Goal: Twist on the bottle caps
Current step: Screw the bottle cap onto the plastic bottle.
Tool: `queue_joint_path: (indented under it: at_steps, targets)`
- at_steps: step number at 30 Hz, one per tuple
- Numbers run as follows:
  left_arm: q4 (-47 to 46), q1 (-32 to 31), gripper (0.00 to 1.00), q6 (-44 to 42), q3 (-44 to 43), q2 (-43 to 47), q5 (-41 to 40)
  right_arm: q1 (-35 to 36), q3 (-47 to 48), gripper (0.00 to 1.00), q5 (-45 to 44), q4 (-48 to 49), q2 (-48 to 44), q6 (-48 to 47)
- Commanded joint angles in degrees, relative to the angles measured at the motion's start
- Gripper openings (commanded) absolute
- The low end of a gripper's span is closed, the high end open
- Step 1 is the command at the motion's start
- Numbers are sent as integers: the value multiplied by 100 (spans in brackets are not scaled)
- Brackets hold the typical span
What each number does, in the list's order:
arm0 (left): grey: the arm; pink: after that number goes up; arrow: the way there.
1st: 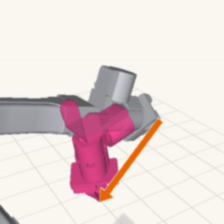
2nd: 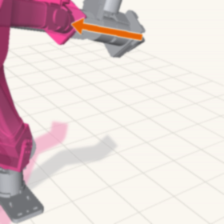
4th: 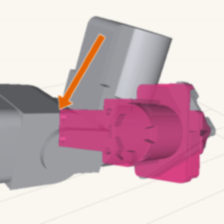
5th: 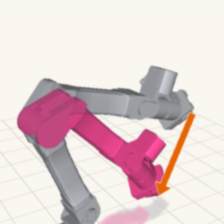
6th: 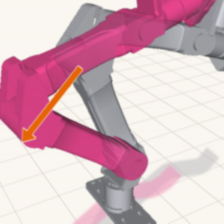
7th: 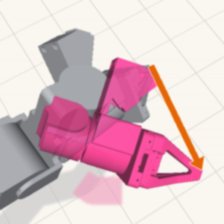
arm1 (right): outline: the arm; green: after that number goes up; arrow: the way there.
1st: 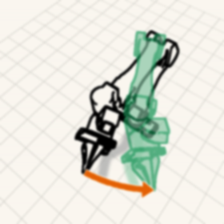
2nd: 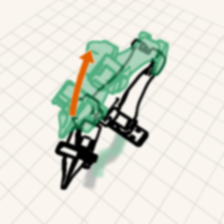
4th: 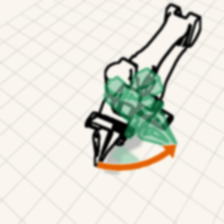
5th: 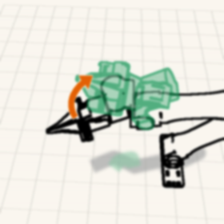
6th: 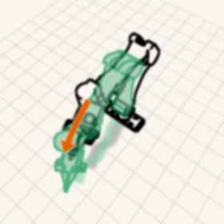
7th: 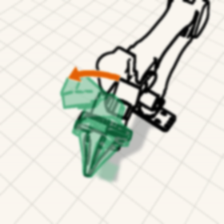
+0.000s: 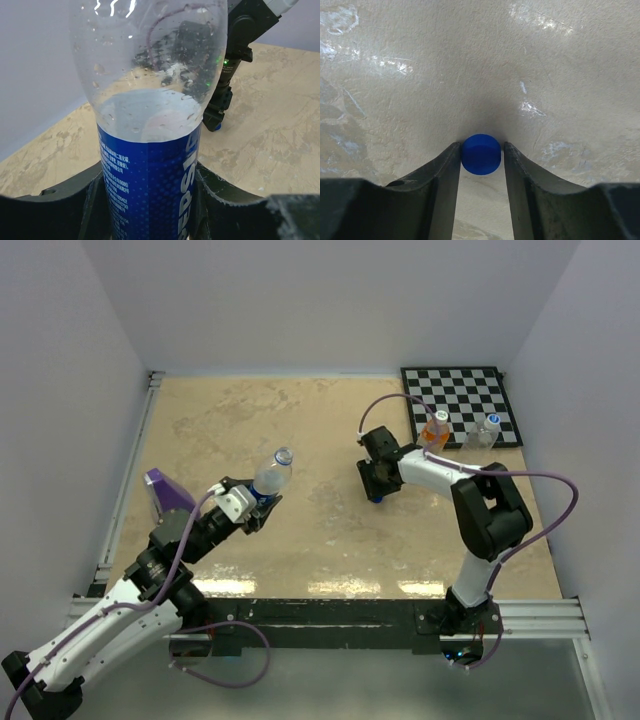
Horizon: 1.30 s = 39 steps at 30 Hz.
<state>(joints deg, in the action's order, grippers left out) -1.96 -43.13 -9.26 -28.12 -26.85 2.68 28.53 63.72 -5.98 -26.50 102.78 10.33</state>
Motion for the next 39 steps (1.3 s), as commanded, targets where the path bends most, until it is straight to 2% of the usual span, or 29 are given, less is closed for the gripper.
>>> queue_joint_path:
  at_steps: [1, 4, 9, 11, 18, 25, 27, 33, 39]
  targets:
    - [-130, 42, 52, -85, 35, -22, -39, -15, 123, 42, 79, 31, -30, -75]
    - [-130, 42, 52, -94, 43, -22, -30, -15, 123, 38, 106, -4, -74, -84]
    - [-121, 42, 52, -85, 43, -13, -13, -23, 140, 15, 149, -74, -205, -101]
    - [-121, 42, 52, -94, 43, -13, 5, -15, 193, 10, 307, -109, -416, -171]
    - [-112, 51, 52, -138, 26, -101, 224, 3, 790, 7, 1159, -320, -1935, -584]
    - [-7, 51, 52, -331, -97, -242, 637, 3, 1519, 6, 2477, -610, -3316, -1743]
    - [11, 51, 52, -445, -141, -268, 769, 3, 1686, 1, 2750, -768, -3580, -1972]
    - [125, 51, 51, -744, -352, -347, 1234, 91, 2073, 1, 4005, -1102, -4046, -2666]
    - [187, 42, 51, -937, -607, -742, 1648, 433, 2232, 3, 4561, -1261, -4074, -3221]
